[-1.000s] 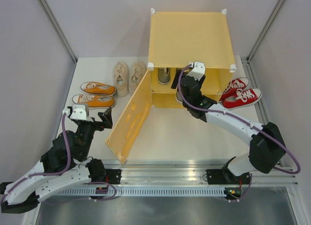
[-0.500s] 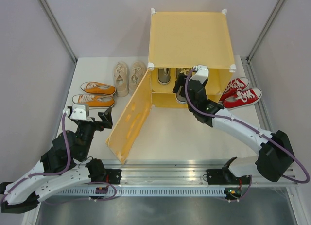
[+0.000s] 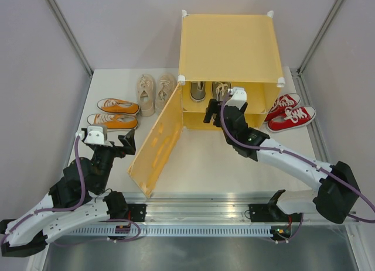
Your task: Place and organize the shoes in the shoe cabinet
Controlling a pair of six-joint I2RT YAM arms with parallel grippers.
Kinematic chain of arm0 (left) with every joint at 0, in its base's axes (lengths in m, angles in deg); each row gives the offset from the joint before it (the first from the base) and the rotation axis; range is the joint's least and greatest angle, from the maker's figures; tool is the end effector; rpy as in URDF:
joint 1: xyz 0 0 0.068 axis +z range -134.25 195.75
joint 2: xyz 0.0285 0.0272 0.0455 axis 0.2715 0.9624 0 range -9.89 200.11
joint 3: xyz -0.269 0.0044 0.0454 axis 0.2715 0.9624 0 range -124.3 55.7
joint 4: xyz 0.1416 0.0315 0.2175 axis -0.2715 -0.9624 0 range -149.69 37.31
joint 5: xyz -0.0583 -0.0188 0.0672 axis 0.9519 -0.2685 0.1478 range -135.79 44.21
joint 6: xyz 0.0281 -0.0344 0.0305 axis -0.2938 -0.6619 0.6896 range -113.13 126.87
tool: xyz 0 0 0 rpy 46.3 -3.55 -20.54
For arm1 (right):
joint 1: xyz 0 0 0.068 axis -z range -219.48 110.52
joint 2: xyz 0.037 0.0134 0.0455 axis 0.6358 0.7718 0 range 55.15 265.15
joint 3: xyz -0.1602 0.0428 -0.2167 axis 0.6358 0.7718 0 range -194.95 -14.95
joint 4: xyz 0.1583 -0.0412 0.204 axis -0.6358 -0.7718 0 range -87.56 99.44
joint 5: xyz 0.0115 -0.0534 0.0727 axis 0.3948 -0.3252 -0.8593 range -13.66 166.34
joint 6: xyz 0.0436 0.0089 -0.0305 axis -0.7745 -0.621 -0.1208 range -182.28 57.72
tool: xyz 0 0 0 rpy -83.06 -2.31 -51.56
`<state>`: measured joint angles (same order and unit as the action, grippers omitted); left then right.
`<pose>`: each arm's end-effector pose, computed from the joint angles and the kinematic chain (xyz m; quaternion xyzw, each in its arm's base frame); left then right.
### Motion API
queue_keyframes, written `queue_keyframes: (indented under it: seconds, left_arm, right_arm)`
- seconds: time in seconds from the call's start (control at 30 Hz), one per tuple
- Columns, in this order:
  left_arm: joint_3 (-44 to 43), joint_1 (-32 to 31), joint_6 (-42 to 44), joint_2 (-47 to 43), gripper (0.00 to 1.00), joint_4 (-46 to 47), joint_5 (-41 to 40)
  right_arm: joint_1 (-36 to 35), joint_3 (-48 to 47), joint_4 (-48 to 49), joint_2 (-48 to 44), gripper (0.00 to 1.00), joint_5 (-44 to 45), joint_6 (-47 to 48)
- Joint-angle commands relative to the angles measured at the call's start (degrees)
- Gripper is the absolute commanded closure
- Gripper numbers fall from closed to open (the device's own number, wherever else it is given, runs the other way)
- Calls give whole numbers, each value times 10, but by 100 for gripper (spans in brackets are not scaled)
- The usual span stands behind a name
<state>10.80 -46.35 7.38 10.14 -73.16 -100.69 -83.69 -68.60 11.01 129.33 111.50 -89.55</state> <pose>0.0552 -0.0423 0.3687 0.0244 0.6909 -0.0643 0.7196 0.2265 0.1917 0.3044 0.0593 0.7933 0.1240 0.5931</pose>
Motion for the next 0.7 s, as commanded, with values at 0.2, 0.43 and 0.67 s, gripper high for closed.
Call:
queue_keyframes:
  seconds: [0.2, 0.43, 0.67]
  left_arm:
    - [-4, 3, 8, -1, 0, 10, 12]
    - [-6, 3, 7, -4, 0, 10, 16]
    - [-5, 3, 6, -6, 0, 10, 21]
  right_arm:
    - [-18, 21, -9, 12, 5, 129, -31]
    - [-18, 21, 7, 37, 10, 130, -27]
    - [-17, 21, 23, 59, 32, 121, -21]
